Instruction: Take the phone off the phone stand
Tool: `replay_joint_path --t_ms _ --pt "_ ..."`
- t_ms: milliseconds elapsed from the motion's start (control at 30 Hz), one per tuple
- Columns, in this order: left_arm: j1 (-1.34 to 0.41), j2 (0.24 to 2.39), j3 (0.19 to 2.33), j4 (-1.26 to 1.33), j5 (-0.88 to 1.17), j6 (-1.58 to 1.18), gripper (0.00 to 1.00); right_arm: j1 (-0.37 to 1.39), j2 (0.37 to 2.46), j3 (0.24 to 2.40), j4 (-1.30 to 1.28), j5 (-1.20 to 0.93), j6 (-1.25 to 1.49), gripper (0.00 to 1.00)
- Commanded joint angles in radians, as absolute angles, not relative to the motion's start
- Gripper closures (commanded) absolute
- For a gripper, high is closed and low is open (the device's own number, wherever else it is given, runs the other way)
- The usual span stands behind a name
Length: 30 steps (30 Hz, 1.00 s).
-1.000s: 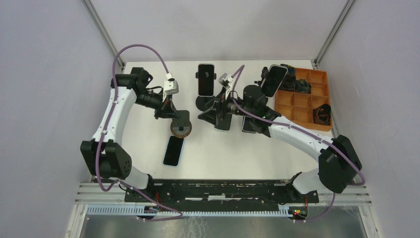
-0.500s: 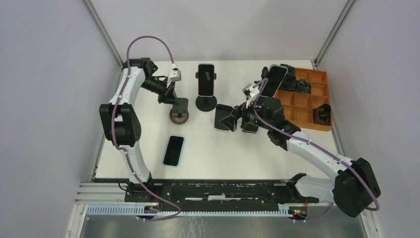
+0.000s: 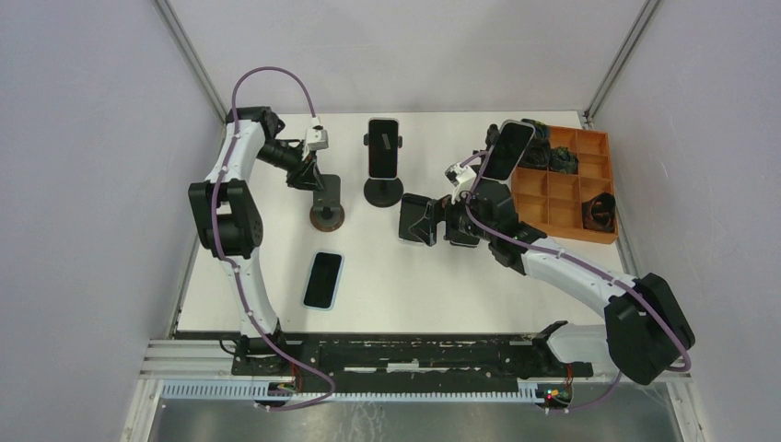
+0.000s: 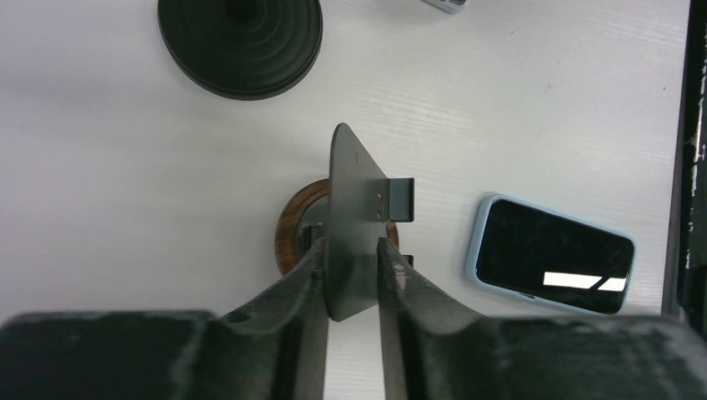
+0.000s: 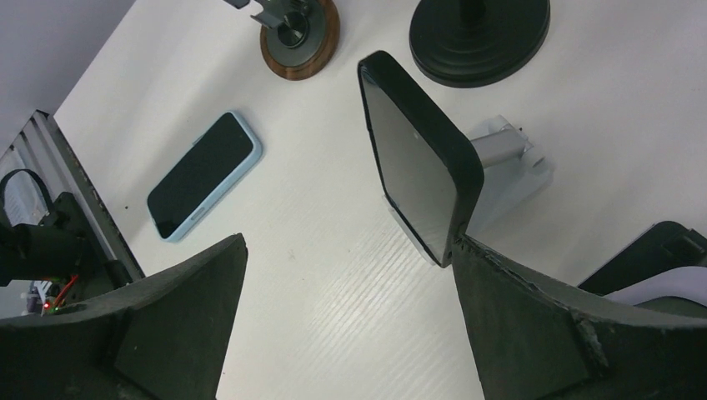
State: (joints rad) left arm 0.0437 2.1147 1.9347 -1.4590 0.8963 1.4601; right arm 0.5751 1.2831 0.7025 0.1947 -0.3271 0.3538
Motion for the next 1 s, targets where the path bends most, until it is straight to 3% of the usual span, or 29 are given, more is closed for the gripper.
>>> replay_joint_path --t_ms 0,67,100,133,233,567,967 --pt "0.039 2.129 1.987 -1.456 0.858 1.538 0.56 0.589 1.325 0.709 0.258 -0.253 0.350 0.02" --pt "0.040 2.122 1.987 -1.434 0.835 1.526 0.48 0.610 1.342 0.719 0.252 -0.208 0.338 0.02" --pt "0.040 2.111 1.985 -1.419 0.823 1.519 0.35 0.621 1.353 0.729 0.240 -0.186 0.326 0.02" --pt "0.040 2.105 1.983 -1.402 0.813 1.507 0.31 0.633 1.359 0.737 0.230 -0.163 0.318 0.02" --pt "0.041 2.062 1.974 -1.357 0.791 1.473 0.02 0.663 1.370 0.747 0.215 -0.091 0.304 0.02" --pt "0.043 1.876 1.921 -1.433 0.882 1.305 0.00 0.690 1.419 0.742 0.231 0.063 0.323 0.02" --pt "0.041 1.597 1.698 -1.464 0.950 1.066 0.00 0.693 1.568 0.787 0.365 0.043 0.316 0.02"
